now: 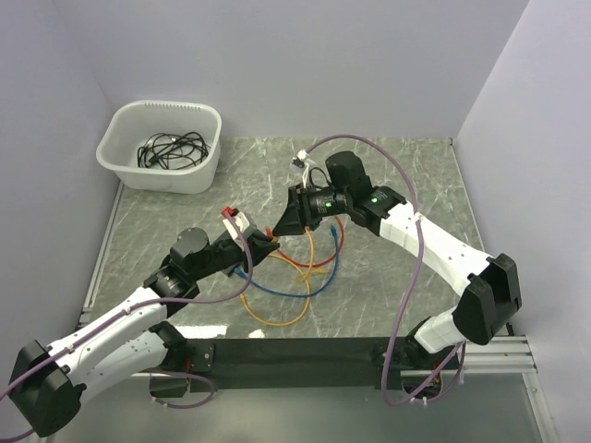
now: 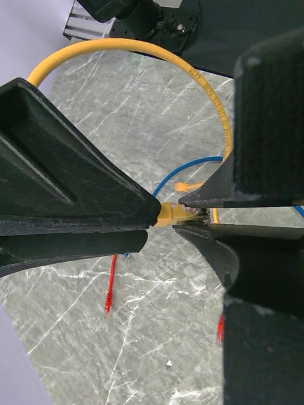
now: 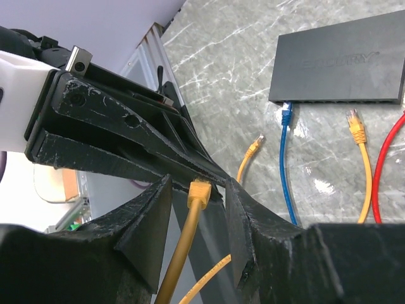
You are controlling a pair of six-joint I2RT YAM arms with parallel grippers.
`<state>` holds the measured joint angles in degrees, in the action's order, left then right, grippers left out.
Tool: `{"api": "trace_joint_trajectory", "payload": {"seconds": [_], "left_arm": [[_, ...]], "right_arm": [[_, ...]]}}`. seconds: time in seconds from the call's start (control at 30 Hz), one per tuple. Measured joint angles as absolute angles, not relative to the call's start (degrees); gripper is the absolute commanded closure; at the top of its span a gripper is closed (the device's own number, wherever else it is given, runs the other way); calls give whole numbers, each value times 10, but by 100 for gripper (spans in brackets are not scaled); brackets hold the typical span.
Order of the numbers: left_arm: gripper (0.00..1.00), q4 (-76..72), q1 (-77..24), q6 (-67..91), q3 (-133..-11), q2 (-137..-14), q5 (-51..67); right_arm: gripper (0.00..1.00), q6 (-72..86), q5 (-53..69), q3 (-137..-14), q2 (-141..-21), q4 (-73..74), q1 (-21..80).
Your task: Insert the plug into the switch port
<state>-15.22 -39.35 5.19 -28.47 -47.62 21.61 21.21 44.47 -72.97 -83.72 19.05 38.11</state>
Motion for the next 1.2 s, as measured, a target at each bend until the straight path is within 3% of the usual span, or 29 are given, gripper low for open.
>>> {"api": "trace_joint_trajectory", "payload": {"seconds": [0.27, 0.57, 0.67, 0.7, 0.8, 0.9, 1.03, 1.2], "left_arm": [[99, -151, -394, 52, -285, -476, 213], [93, -149, -394, 52, -283, -467, 205], [78, -149, -394, 52, -283, -463, 204], [66, -149, -394, 53, -283, -463, 201], [45, -152, -395, 57, -284, -463, 177], [34, -152, -395, 68, -284, -462, 142], [30, -157, -395, 81, -284, -450, 97], [31, -201, -395, 110, -280, -445, 72]], "right_arm": [[100, 212, 444, -721, -836, 187, 387], [100, 220, 423, -665, -812, 162, 402], [100, 241, 402, -635, -791, 129, 403], [100, 247, 397, -626, -785, 120, 403], [100, 268, 371, -589, -750, 85, 405], [100, 278, 347, -567, -712, 71, 406], [100, 289, 326, -542, -657, 48, 406], [100, 309, 318, -485, -613, 1, 408]]}}
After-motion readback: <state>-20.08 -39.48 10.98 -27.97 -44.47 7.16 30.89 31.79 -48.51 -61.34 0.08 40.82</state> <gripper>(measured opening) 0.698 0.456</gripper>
